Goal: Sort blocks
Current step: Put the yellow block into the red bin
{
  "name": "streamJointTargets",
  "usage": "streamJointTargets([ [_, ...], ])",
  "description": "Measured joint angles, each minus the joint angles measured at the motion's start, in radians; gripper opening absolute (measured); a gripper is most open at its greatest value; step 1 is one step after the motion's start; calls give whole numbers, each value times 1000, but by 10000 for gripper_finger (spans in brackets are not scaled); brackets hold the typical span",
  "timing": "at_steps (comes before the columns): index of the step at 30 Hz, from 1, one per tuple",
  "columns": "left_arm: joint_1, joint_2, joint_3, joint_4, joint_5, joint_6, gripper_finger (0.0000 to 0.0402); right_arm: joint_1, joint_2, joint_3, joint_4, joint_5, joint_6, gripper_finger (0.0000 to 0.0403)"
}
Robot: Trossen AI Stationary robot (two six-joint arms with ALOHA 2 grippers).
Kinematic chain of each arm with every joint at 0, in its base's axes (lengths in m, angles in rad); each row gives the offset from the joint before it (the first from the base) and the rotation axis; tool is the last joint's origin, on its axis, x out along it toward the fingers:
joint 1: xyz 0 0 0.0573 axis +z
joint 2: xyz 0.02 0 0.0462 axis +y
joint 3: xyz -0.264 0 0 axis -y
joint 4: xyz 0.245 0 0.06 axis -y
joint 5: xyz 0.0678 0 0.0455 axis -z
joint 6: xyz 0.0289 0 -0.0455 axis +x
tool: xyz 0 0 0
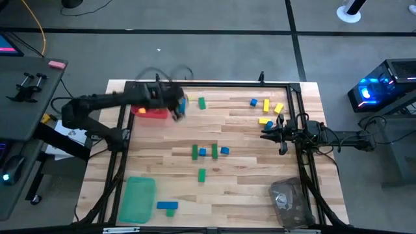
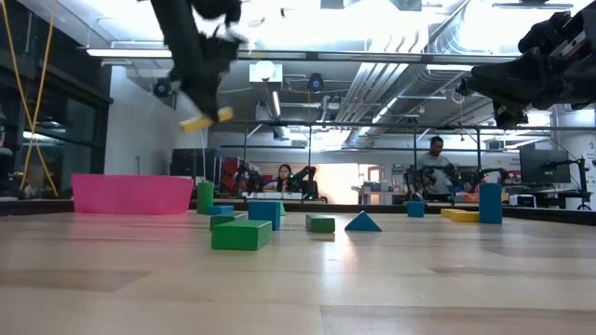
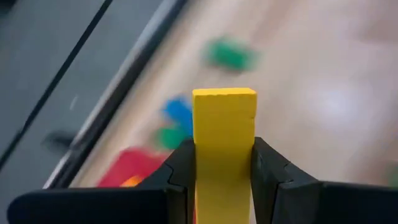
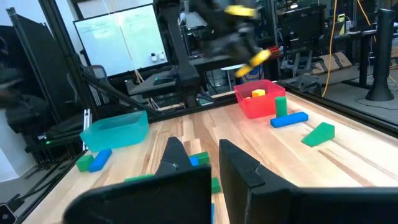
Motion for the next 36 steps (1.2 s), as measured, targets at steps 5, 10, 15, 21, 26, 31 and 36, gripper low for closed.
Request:
streamJointTargets([
  [5,301,12,-33,5,28,-61,69,0,0,0,0,0,0,0],
  [10,442,11,-57,2,96,-203,69,0,0,0,0,0,0,0],
  [15,454,11,-57,-23,142,-330,97,0,0,0,0,0,0,0],
  [21,448,11,-57,-10,131,-373,167,0,0,0,0,0,0,0],
  [26,446,11,-57,-9,148,-380,195,0,0,0,0,0,0,0],
  [31,440,5,-56,-6,217,-368,203,0,0,0,0,0,0,0],
  [36,377,-13,-56,61,325,-304,204,0,0,0,0,0,0,0],
])
